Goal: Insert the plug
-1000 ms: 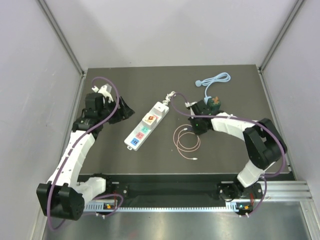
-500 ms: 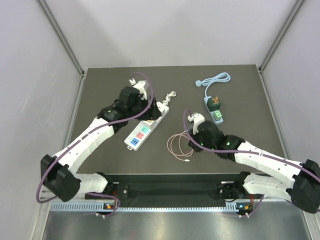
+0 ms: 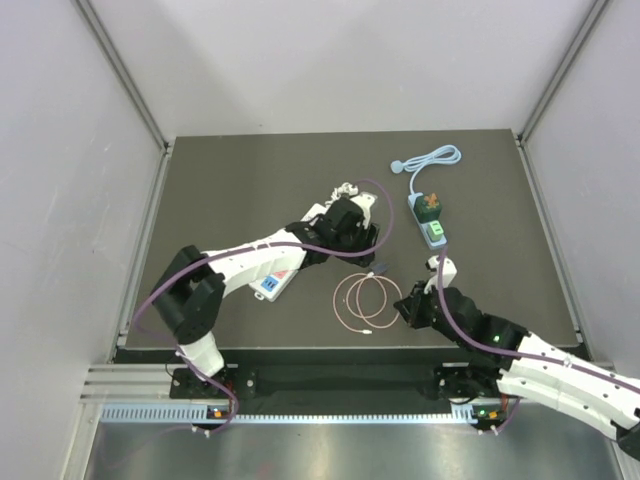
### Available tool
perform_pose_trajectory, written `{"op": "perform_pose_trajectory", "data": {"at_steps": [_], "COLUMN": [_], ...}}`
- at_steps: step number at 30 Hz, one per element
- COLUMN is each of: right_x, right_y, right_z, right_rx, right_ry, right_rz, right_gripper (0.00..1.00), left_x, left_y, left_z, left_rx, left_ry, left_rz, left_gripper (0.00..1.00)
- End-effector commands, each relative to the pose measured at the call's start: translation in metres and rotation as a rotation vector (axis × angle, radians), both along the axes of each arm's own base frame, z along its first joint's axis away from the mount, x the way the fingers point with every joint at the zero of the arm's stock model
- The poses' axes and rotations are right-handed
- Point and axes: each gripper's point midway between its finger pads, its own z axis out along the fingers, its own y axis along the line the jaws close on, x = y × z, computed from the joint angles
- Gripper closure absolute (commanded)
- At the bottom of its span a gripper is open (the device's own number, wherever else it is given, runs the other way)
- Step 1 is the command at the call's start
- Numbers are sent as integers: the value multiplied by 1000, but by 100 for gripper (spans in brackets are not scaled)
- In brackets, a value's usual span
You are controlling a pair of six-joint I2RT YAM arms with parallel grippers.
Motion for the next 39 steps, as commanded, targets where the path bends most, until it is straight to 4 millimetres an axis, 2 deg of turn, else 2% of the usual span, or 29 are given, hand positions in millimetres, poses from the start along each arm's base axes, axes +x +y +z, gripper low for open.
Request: {"op": "perform_pose_trajectory", "data": {"at_steps": [1, 4, 9, 10, 13, 17, 19, 22, 24, 26, 27, 29, 30, 31, 32, 33, 34, 35, 36, 37, 38, 39], "right_x": [10, 10, 9, 9, 9, 10, 10, 11, 10, 10, 10, 10, 10, 10, 11, 11, 12, 13, 12, 12, 12, 12], "right_y": [2, 0, 6, 7, 8, 6, 6, 5, 6, 7, 7, 7, 7, 7, 6, 6, 6, 8, 9, 10, 13, 15], "right_z": [20, 14, 10, 9, 11, 16, 16, 13, 13, 14, 15, 18, 20, 23, 30, 34, 39, 52, 57, 63, 78, 86], "right_rx": [120, 119, 150, 149, 166, 176, 176, 173, 179, 178, 180, 179, 176, 175, 174, 175, 180, 198, 198, 202, 228, 240], "right_ry": [-53, -46, -52, -50, -55, -77, -79, -75, -70, -68, -68, -70, -71, -71, -68, -69, -70, -80, -79, -87, -102, -111], "right_rz": [-83, -94, -70, -70, -68, -74, -73, -79, -80, -77, -77, -76, -75, -75, -81, -86, -90, -87, -82, -74, -59, -52], "right_gripper": [94, 95, 94, 94, 94, 91, 91, 90, 89, 86, 81, 73, 62, 56, 51, 41, 36, 33, 25, 22, 20, 18], "left_x": [10, -1, 1, 0, -1, -11, -9, -8, -12, -17, -15, -18, -17, -17, -18, -18, -21, -26, -30, -33, -40, -44], "left_y": [-31, -43, -49, -51, -52, -43, -45, -46, -50, -50, -54, -52, -52, -51, -48, -45, -40, -34, -29, -23, -14, -9], "left_z": [10, -12, -38, -45, -49, -73, -81, -92, -93, -91, -84, -74, -66, -49, -42, -33, -13, -7, 1, 27, 26, 34], "left_rx": [-81, -50, -5, 0, -1, 36, 37, 41, 17, -7, -39, -63, -77, -101, -104, -106, -117, -119, -125, -159, -150, -154], "left_ry": [-97, -79, -66, -60, -64, -49, -56, -51, -44, -46, -67, -87, -103, -124, -126, -137, -160, -168, -181, -235, -239, -254], "left_rz": [-33, -63, -85, -101, -106, -129, -135, -134, -154, -167, -174, -183, -177, -167, -162, -156, -160, -166, -176, -186, -195, -204], "left_gripper": [39, 41, 43, 46, 47, 45, 45, 46, 51, 56, 63, 79, 95, 100, 100, 100, 100, 100, 100, 100, 100, 100]}}
